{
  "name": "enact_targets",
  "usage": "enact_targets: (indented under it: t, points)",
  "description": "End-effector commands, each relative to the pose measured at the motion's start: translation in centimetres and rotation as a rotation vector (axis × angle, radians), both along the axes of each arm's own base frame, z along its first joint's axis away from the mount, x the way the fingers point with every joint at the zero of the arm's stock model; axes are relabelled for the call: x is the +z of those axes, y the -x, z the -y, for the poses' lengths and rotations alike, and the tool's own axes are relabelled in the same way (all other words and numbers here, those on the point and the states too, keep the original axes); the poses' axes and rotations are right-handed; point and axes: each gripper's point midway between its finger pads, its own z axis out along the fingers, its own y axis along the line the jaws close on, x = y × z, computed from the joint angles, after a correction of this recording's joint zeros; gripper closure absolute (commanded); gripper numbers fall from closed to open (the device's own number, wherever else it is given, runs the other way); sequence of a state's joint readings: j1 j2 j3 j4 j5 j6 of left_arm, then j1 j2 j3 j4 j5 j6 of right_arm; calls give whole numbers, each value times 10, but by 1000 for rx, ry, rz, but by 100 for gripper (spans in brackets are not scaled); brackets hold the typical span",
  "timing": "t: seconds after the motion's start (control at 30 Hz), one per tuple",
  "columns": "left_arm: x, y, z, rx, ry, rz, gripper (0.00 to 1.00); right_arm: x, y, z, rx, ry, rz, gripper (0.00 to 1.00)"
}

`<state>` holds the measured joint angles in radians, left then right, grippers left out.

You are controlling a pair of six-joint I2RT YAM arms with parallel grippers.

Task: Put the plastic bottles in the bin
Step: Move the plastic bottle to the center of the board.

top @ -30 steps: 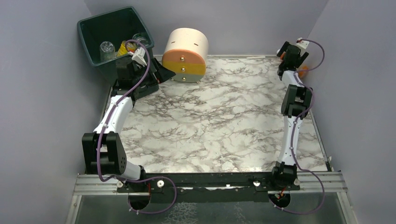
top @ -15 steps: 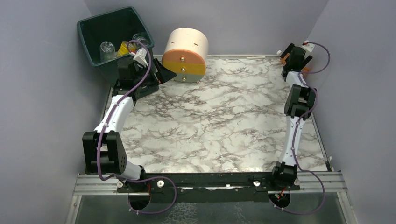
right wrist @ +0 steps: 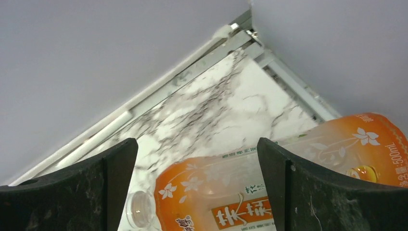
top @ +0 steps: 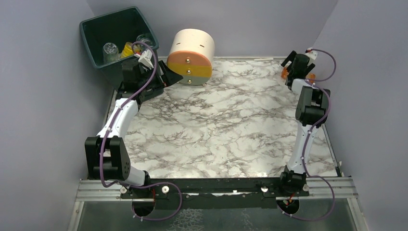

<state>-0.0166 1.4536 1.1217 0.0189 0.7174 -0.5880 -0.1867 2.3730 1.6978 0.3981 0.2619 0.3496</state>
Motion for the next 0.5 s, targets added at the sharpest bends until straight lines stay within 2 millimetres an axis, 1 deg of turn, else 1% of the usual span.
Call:
enact_targets:
  t: [0.0, 0.17, 0.27, 0.3, 0.33, 0.4, 0.47]
  points:
    - [36, 7, 7, -15, -7, 104, 1, -35, 33, -39, 51, -109, -101, 3]
    - [43, 18, 19, -36, 0, 116, 1, -34, 75, -65, 67, -137, -123, 3]
    - [49, 26, 24, -44, -3, 128, 1, -22, 99, -82, 106, -129, -119, 3]
    - [51, 29, 25, -43, -4, 130, 1, -13, 107, -88, 121, -129, -113, 3]
    - [52, 31, 26, -45, -4, 131, 1, -9, 117, -96, 136, -131, -115, 3]
    - [54, 35, 29, -47, -2, 134, 1, -5, 135, -111, 163, -156, -111, 3]
    - [56, 38, 32, -54, 0, 138, 1, -2, 151, -133, 208, -181, -112, 3]
